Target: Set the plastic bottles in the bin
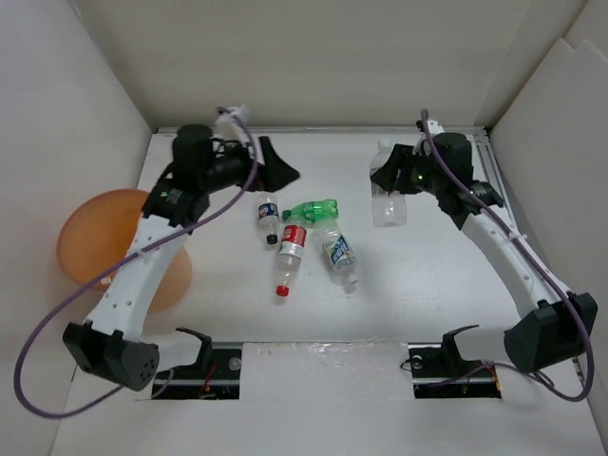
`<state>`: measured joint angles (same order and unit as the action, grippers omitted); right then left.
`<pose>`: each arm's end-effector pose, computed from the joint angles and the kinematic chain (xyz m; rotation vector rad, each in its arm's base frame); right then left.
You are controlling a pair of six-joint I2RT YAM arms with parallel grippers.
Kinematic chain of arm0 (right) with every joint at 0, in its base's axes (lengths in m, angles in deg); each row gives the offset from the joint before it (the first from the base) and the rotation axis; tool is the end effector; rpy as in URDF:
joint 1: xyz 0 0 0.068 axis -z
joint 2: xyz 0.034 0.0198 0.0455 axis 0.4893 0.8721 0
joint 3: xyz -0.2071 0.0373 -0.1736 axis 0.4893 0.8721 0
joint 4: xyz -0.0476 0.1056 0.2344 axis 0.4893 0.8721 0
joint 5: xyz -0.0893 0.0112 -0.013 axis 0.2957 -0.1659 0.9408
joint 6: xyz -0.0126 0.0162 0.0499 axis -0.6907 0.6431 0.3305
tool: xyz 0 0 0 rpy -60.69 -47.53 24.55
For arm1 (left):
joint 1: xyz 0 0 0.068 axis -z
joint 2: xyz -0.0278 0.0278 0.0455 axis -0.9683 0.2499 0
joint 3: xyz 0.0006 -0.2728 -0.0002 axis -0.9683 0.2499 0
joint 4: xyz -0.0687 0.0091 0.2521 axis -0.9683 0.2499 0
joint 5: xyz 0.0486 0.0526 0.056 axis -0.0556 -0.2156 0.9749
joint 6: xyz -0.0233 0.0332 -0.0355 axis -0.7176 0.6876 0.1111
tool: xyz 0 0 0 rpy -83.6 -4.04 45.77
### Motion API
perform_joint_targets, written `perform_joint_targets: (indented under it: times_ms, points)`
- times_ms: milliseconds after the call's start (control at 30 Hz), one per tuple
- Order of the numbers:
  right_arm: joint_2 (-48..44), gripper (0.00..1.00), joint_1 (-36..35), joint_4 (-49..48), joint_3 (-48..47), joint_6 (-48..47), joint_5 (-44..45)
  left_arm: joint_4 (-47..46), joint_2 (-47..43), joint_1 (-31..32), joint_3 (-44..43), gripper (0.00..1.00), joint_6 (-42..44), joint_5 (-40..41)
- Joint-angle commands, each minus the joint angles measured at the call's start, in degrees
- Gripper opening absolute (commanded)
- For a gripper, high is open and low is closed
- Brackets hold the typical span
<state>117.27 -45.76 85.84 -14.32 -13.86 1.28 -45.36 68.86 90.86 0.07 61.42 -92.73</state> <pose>0.2873 0.0924 0.3559 -0.0594 2.1136 0.5970 0.2447 -0.0870 0.4389 0.3361 1.7977 -0.9588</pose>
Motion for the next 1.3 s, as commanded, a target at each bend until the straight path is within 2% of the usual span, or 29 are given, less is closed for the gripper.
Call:
perform_joint_targets:
  times_ms: [0,33,100,133,167,267,400,567,700,800,833,933,967,1033,1067,1100,1133,1167,1267]
  points:
    - [-6.01,0.00,2.49,-10.13,-2.70,0.86,-11.24,-7.38,2.54,9.96,-1.36,1.00,1.85,1.12]
    - [-7.42,0.00,4.23,-12.06,-2.17,3.56,-15.52,-10.12,3.16,13.81,-0.39,1.00,1.07,-0.02]
    - [-11.19,0.00,6.61,-20.92,0.90,7.70,-22.56,-16.44,3.17,17.43,2.86,1.00,0.19,-2.39]
    - [-12.08,0.00,7.67,-23.92,1.87,9.98,-28.77,-21.52,3.17,21.63,3.74,1.00,0.18,-2.40]
    - [-12.78,0.00,8.99,-27.95,2.40,14.01,-31.01,-23.22,3.17,23.93,4.36,1.00,0.88,-0.92]
    - [-14.11,0.00,9.00,-30.44,2.40,16.94,-34.97,-25.95,6.14,30.87,2.53,1.00,2.12,3.22]
    - [-16.30,0.00,8.47,-36.67,4.94,22.99,-37.78,-30.26,10.98,33.01,-1.34,1.00,0.54,2.51]
    - [-17.54,0.00,7.33,-45.82,8.81,30.03,-40.61,-40.62,12.39,33.53,-0.56,1.00,-3.07,4.71]
    - [-17.54,0.00,5.58,-55.13,11.28,36.63,-42.02,-41.26,14.67,33.53,-1.35,1.00,-4.48,4.72]
    - [-17.01,0.00,3.81,-56.73,11.81,37.25,-41.24,-43.01,15.29,33.53,-1.96,1.00,-5.96,4.19]
    - [-16.49,0.00,3.12,-57.43,11.81,37.25,-41.23,-44.84,15.29,33.53,-1.09,0.98,-6.75,2.54]
    - [-15.87,0.00,3.11,-60.85,11.81,37.25,-40.08,-46.09,15.29,33.53,-0.38,0.71,-7.38,0.94]
    - [-15.26,0.04,3.11,-61.38,11.81,37.77,-39.56,-46.09,15.29,33.53,-0.38,0.49,-7.90,0.33]
    - [-13.86,0.08,2.59,-62.70,11.81,37.78,-39.56,-45.40,15.29,33.53,-0.99,0.30,-7.90,0.32]
    - [-13.24,0.16,2.58,-63.84,11.81,37.78,-39.56,-45.39,15.29,33.53,-1.00,0.21,-7.90,-0.29]
    - [-12.45,0.64,2.58,-64.81,11.81,38.30,-39.56,-45.39,15.29,33.53,-1.52,0.11,-8.51,-0.29]
    - [-11.13,0.88,2.58,-64.82,11.11,38.31,-40.25,-44.78,14.51,32.66,-1.52,0.02,-8.52,-0.29]
    - [-11.12,1.00,3.37,-64.82,10.58,38.31,-40.26,-41.55,13.11,31.96,-2.39,0.00,-9.04,4.06]
    - [-11.12,1.00,7.75,-56.76,11.10,32.79,-39.30,-32.59,10.29,28.10,-5.64,0.00,-9.05,14.87]
